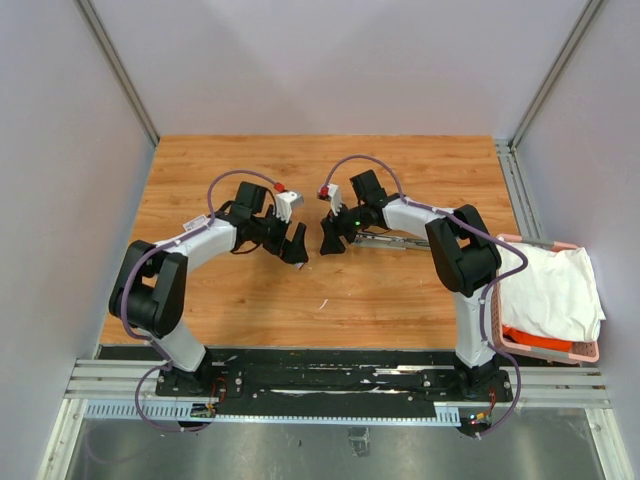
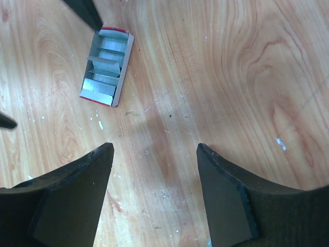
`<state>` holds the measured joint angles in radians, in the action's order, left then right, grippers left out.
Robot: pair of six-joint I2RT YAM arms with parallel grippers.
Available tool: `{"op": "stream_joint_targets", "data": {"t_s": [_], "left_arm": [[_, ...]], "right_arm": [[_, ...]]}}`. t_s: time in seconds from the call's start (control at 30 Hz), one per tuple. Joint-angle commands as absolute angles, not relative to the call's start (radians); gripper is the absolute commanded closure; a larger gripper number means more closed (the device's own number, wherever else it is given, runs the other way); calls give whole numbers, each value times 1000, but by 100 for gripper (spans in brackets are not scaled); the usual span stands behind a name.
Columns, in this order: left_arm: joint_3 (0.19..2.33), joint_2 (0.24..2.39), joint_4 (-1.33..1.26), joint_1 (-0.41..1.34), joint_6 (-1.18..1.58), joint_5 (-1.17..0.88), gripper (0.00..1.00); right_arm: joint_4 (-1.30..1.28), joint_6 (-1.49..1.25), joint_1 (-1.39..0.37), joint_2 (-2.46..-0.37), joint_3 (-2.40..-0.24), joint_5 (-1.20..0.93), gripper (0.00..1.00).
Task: Unload the staples from the stapler
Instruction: Adjust the stapler in the staple box.
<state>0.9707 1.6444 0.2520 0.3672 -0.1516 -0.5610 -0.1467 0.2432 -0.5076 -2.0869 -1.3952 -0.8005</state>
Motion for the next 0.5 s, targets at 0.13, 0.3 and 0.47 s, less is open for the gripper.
{"op": "stream_joint_targets", "data": {"t_s": [0.13, 0.3, 0.47], "left_arm": [[954, 1604, 191, 334, -126, -695, 2], [955, 1615, 197, 360, -131, -677, 2], [954, 1610, 184, 368, -122, -560, 2]], "right_arm": [[-193, 565, -510, -2004, -1395, -901, 30], [-241, 535, -494, -1993, -1420, -924, 30], [-178, 541, -498, -1946, -1327, -944, 30]]}}
